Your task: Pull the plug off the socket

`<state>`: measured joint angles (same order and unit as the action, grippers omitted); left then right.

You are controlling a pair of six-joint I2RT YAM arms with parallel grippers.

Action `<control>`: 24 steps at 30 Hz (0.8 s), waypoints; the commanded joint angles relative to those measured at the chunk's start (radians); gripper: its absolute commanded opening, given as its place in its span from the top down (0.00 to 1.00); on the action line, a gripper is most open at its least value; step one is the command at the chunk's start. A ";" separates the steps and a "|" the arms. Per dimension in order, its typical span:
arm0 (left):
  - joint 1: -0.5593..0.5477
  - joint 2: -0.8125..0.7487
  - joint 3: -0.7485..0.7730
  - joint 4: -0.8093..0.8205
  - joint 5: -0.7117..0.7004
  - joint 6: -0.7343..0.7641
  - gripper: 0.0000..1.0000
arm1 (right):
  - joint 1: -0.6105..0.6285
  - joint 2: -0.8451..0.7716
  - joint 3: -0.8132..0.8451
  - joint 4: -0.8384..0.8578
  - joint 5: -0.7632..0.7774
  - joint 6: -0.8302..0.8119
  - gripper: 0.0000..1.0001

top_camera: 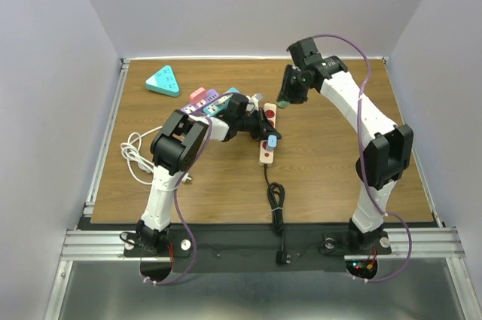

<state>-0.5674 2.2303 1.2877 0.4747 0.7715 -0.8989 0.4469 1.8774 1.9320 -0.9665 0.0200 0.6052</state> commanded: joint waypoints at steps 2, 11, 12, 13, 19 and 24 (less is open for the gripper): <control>0.003 0.051 -0.079 -0.209 -0.184 0.199 1.00 | -0.148 -0.078 -0.170 -0.023 0.144 -0.025 1.00; 0.003 -0.052 0.067 -0.245 -0.189 0.199 1.00 | -0.402 -0.116 -0.501 0.046 0.280 -0.036 0.99; 0.003 -0.054 0.074 -0.249 -0.184 0.204 1.00 | -0.413 -0.112 -0.514 0.046 0.306 -0.035 0.98; 0.001 -0.057 0.087 -0.255 -0.179 0.204 1.00 | -0.431 -0.107 -0.536 0.048 0.322 -0.022 0.95; 0.003 -0.054 0.084 -0.249 -0.156 0.204 1.00 | -0.487 -0.090 -0.579 0.057 0.388 0.002 0.46; 0.003 -0.072 0.044 -0.205 -0.140 0.201 1.00 | -0.491 -0.129 -0.555 0.057 0.419 -0.004 0.15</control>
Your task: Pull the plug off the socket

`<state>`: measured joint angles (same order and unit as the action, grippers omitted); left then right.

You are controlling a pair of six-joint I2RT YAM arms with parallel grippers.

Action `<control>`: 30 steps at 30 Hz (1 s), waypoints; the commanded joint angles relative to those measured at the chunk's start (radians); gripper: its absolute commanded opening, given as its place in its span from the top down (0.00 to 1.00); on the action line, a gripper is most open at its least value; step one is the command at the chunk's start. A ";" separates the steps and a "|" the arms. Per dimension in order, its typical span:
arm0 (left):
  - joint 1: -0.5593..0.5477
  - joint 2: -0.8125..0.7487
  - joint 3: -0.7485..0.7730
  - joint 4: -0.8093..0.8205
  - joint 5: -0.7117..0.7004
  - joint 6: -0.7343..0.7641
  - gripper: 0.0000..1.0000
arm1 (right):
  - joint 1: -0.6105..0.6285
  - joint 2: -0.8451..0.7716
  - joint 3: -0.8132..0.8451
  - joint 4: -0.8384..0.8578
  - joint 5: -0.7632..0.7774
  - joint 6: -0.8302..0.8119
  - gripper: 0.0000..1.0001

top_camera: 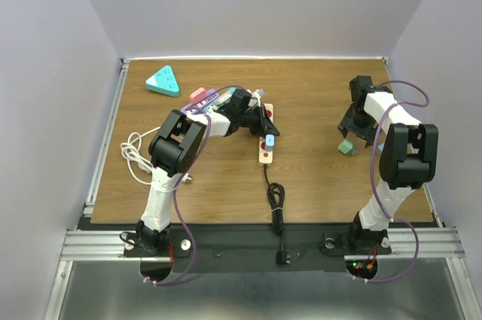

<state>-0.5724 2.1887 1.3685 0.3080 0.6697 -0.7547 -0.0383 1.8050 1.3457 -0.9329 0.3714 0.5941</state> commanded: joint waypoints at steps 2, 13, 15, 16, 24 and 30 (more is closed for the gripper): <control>0.008 -0.035 -0.046 -0.017 -0.027 0.052 1.00 | -0.006 -0.067 0.050 0.022 0.066 -0.002 0.09; 0.009 -0.014 -0.065 0.045 0.031 0.038 1.00 | 0.234 -0.177 0.150 0.149 -0.511 -0.165 0.09; 0.011 -0.007 -0.068 0.049 0.039 0.037 1.00 | 0.320 -0.171 0.187 0.154 -0.526 -0.175 0.10; 0.011 -0.006 -0.069 0.052 0.044 0.037 1.00 | 0.369 -0.168 0.196 0.157 -0.528 -0.178 0.10; 0.017 0.005 -0.126 0.128 0.076 0.023 1.00 | 0.523 -0.110 0.222 0.170 -0.522 -0.152 0.13; 0.029 0.011 -0.167 0.186 0.102 -0.008 1.00 | 0.595 -0.075 0.193 0.186 -0.480 -0.151 0.15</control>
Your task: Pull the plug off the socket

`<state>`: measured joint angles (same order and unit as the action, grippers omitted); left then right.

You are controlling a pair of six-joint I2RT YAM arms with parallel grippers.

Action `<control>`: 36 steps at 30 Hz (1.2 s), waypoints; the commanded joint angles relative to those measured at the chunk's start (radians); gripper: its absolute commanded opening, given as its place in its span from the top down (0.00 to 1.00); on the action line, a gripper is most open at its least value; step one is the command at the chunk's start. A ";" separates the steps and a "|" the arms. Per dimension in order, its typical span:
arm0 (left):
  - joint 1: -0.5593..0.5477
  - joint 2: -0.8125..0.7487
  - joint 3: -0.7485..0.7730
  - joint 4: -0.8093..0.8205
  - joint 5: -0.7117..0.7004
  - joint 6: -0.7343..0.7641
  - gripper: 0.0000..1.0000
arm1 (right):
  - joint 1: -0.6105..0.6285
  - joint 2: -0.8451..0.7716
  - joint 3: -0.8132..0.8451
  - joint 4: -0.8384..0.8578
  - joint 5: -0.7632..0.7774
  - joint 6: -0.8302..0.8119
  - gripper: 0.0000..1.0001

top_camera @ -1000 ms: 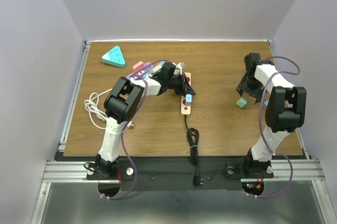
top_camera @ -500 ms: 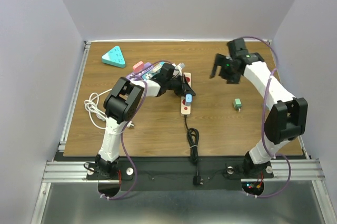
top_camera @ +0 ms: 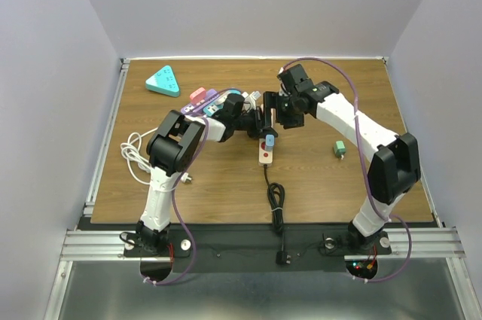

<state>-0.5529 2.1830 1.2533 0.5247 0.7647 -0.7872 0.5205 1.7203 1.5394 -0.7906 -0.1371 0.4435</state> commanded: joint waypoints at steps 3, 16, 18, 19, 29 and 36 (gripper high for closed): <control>0.011 0.026 -0.055 -0.015 0.021 0.020 1.00 | 0.056 0.031 -0.015 0.051 0.039 -0.005 0.16; 0.015 0.072 -0.035 0.023 0.067 -0.014 1.00 | 0.081 0.082 -0.088 0.050 0.172 0.026 0.25; 0.015 0.077 -0.035 0.026 0.070 -0.017 1.00 | 0.081 0.085 -0.088 0.050 0.177 0.021 0.25; 0.015 0.075 -0.037 0.026 0.070 -0.017 1.00 | 0.079 0.093 -0.087 0.053 0.179 0.023 0.26; 0.013 0.081 -0.037 0.029 0.073 -0.023 1.00 | 0.082 0.193 -0.027 0.074 0.182 0.076 0.40; 0.011 0.090 -0.054 0.035 0.079 -0.021 1.00 | 0.101 0.242 0.016 0.074 0.228 0.147 0.60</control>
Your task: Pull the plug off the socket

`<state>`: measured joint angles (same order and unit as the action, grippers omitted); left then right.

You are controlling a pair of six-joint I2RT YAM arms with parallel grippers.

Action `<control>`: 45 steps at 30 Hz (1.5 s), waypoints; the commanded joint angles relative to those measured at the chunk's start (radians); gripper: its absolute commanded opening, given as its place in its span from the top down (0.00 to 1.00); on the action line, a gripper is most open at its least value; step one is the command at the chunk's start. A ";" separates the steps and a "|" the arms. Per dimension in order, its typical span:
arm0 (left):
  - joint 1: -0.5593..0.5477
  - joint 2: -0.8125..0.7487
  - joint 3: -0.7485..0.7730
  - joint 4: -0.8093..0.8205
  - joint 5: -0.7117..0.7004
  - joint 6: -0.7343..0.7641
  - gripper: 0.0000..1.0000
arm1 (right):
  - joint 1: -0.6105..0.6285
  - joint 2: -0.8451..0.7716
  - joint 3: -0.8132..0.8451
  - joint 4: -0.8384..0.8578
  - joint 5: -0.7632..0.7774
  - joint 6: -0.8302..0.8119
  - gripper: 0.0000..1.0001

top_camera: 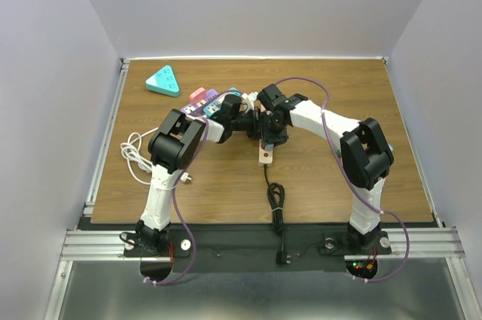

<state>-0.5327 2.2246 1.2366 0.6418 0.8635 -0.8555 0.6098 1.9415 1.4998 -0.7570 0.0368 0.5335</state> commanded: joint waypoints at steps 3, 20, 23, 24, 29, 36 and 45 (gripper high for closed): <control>-0.013 0.050 -0.051 -0.077 -0.020 0.044 1.00 | 0.011 0.037 0.068 0.036 0.041 0.075 0.79; -0.062 0.109 -0.094 -0.064 -0.041 0.049 1.00 | 0.013 -0.081 0.316 -0.163 0.081 0.063 1.00; -0.062 0.115 -0.092 -0.065 -0.041 0.047 1.00 | 0.011 -0.093 0.309 -0.174 0.098 0.060 1.00; -0.062 0.115 -0.092 -0.065 -0.043 0.047 1.00 | 0.011 -0.090 0.306 -0.174 0.104 0.056 1.00; -0.064 0.122 -0.089 -0.064 -0.043 0.046 1.00 | 0.013 -0.069 0.280 -0.171 0.106 0.052 1.00; -0.064 0.115 -0.081 -0.068 -0.046 0.044 1.00 | 0.011 0.002 0.160 -0.042 0.077 0.052 1.00; -0.064 0.115 -0.100 -0.074 -0.058 0.050 1.00 | 0.010 -0.036 0.284 -0.067 0.080 0.025 1.00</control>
<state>-0.5701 2.2562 1.2102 0.7925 0.8581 -0.8997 0.6167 2.0045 1.6386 -0.9886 0.1204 0.5720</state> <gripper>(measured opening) 0.014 0.387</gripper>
